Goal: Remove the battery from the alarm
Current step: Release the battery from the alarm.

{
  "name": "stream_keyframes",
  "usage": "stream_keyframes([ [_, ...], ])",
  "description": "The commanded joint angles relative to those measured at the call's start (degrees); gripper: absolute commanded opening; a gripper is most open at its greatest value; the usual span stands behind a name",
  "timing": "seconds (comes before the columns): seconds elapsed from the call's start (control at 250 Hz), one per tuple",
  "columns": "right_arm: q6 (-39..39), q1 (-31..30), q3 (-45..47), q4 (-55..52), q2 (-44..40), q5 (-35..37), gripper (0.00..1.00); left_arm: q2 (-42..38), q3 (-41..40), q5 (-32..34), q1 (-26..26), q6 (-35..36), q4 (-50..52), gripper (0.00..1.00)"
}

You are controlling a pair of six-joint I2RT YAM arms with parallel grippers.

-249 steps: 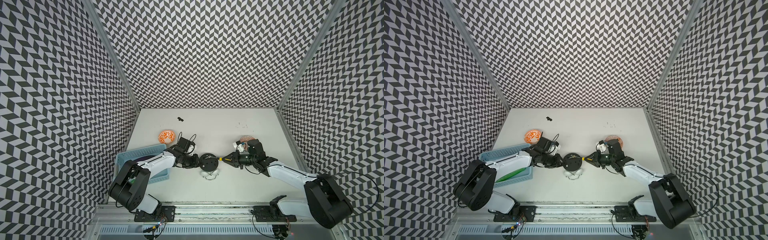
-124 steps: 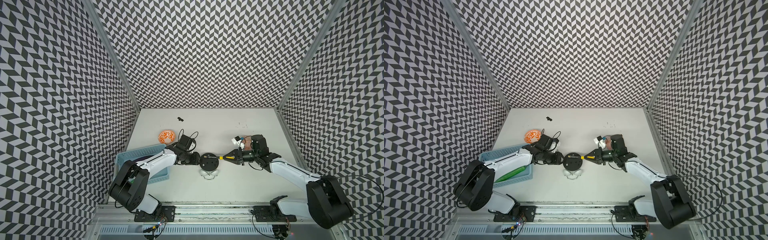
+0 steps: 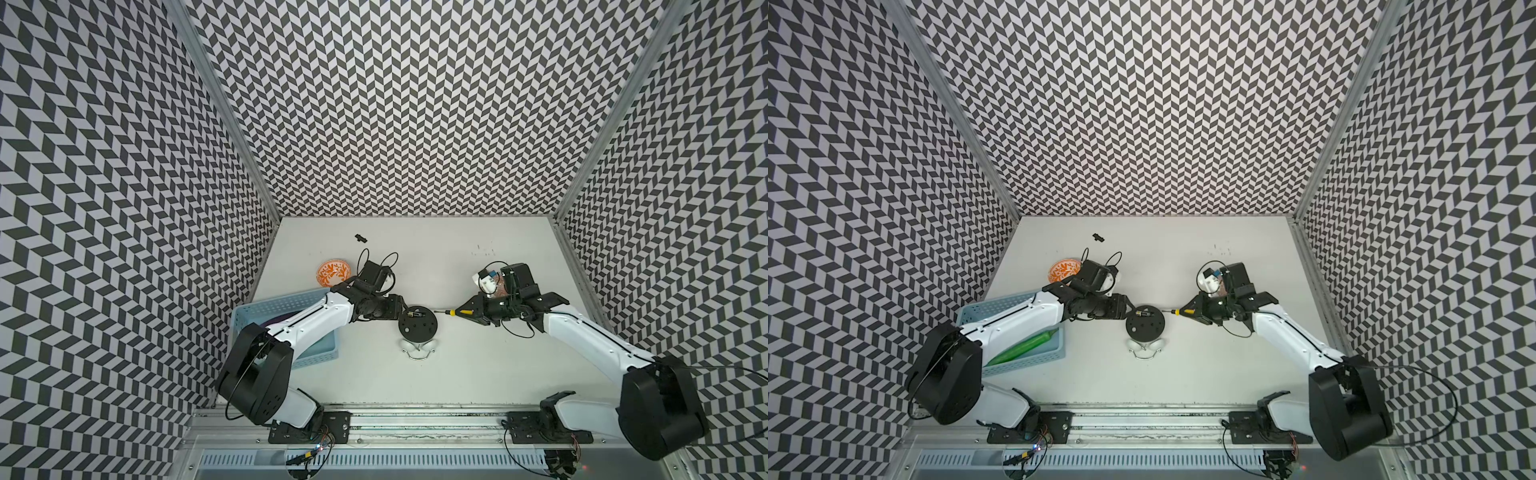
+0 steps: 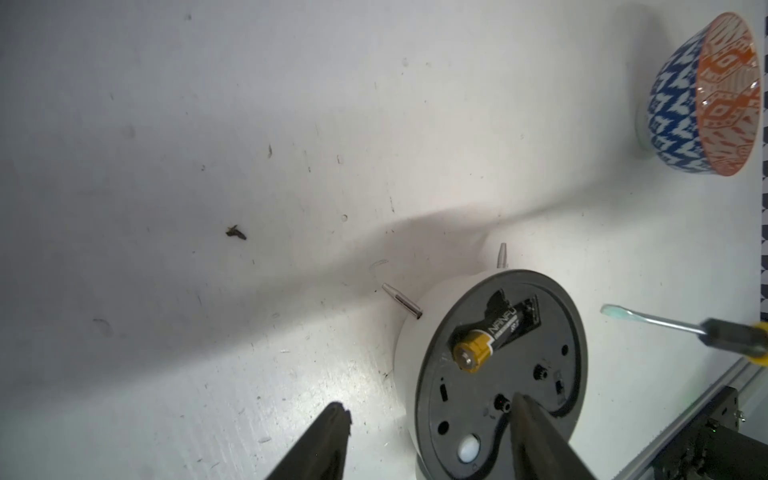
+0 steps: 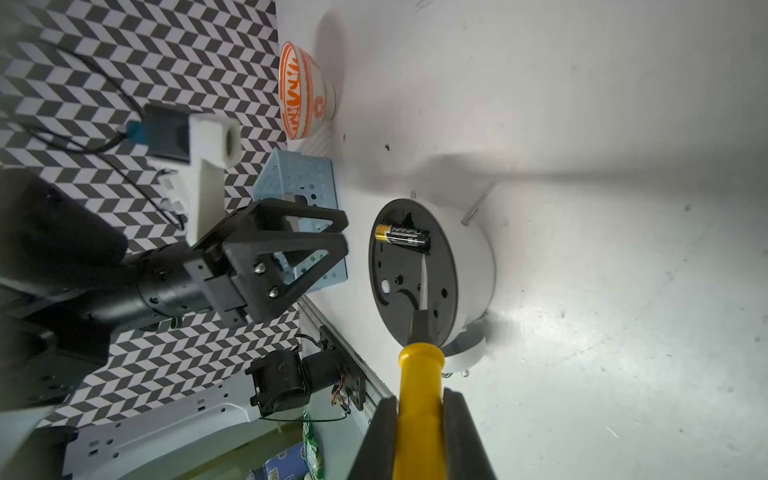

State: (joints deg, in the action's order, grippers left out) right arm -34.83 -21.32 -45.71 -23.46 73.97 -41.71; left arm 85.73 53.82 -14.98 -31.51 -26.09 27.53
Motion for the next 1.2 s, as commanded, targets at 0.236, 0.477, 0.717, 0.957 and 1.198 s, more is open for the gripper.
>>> stream_keyframes([
  [0.236, -4.7, -7.8, -4.9, -0.3, 5.7, 10.8, 0.00, 0.6, 2.6, -3.5, -2.5, -3.9, -2.3, 0.44],
  [0.477, -6.0, -10.0, -8.2, -3.9, 8.5, 17.0, 0.00, 2.8, 3.1, -3.0, -3.9, -4.4, -2.4, 0.44],
  [0.717, -6.2, -11.4, -9.6, -6.3, 10.1, 18.6, 0.00, 4.2, 3.4, -2.6, -4.2, -4.6, -2.9, 0.46],
  [0.957, -11.6, -11.3, -0.2, 11.6, 9.5, 4.9, 0.00, 5.5, 3.6, -1.9, -4.2, -5.0, -3.2, 0.48],
  [1.198, -14.9, -10.2, 5.0, 23.5, 9.4, -2.3, 0.00, 5.2, 3.4, -2.0, -4.2, -5.2, -3.4, 0.47],
])
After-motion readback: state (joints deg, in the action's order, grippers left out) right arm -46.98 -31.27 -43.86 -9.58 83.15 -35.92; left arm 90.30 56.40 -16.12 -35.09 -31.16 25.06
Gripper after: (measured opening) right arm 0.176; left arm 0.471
